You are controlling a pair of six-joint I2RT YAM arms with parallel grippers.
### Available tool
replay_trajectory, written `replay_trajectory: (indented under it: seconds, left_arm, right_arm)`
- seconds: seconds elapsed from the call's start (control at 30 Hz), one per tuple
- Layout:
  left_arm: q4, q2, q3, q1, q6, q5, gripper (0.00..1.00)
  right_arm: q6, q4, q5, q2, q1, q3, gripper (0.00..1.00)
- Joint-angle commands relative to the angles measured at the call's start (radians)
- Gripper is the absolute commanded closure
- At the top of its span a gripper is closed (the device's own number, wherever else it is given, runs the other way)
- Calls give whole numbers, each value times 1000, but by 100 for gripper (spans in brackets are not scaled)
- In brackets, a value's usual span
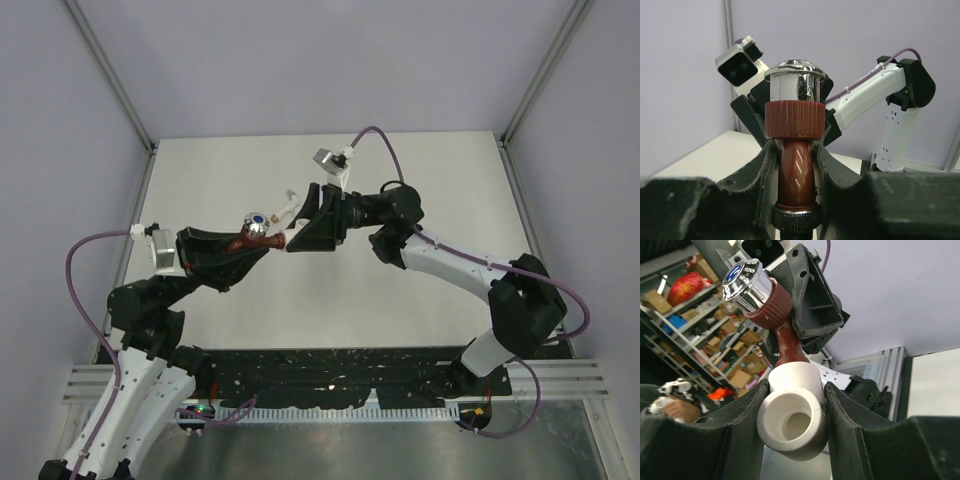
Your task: Install the water faucets
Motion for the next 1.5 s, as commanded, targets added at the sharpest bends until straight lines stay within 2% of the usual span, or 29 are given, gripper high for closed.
replay_trajectory:
  seconds: [0.0, 0.07, 0.13, 0.17, 0.23, 0.27, 0.4, 0.53, 0.67, 0.77, 0.9, 1.07, 1.23, 1.43, 1.47]
  left_arm:
    - [165, -53, -10, -18, 21, 39, 100]
    - [118, -74, -22, -17, 12, -27, 100]
    - [70, -96, -34, -17, -11, -95, 100]
    - [36, -105, -39, -17, -27, -137, 100]
    - [-31, -120, -40, -17, -57, -197, 100]
    - [-62, -126, -40, -15, -80, -220, 100]
    - [-151, -142, -30, -15, -197, -326, 100]
    - [-341, -125, 38, -17, -289, -406, 100]
    - [-527, -67, 131, -15, -393, -409, 100]
    - [-564, -25, 148, -14, -477, -394, 100]
    - [-556, 28, 150, -15, -582, -352, 100]
    - [-536, 97, 151, -17, -686, -285, 100]
    - [-449, 130, 121, -17, -789, -249, 100]
    - [-435, 141, 124, -15, -814, -229, 100]
    - [-435, 141, 125, -15, -815, -229, 100]
  right_arm:
    - [338, 192, 65, 86, -14, 36, 91]
    - [272, 171, 79, 77, -21, 21, 84]
    - [168, 93, 103, 42, -35, -1, 71]
    - [130, 59, 118, 8, -46, -13, 60]
    - [-30, -94, 141, -45, -61, -21, 46]
    - [-128, -195, 151, -66, -66, -19, 32]
    - [-465, -551, 240, -156, -86, 8, 16]
    - [-735, -705, 393, -272, -87, 5, 5]
    - [-950, -730, 511, -381, -86, -55, 5]
    - [-1101, -740, 553, -443, -70, -85, 4]
    - [-1337, -748, 599, -520, -14, -141, 5]
    - [-1648, -789, 720, -586, 161, -185, 5]
    - [-1808, -842, 841, -569, 298, -187, 4]
    - [-1980, -825, 1033, -509, 391, -203, 0]
    - [-2015, -797, 1094, -495, 401, -208, 5]
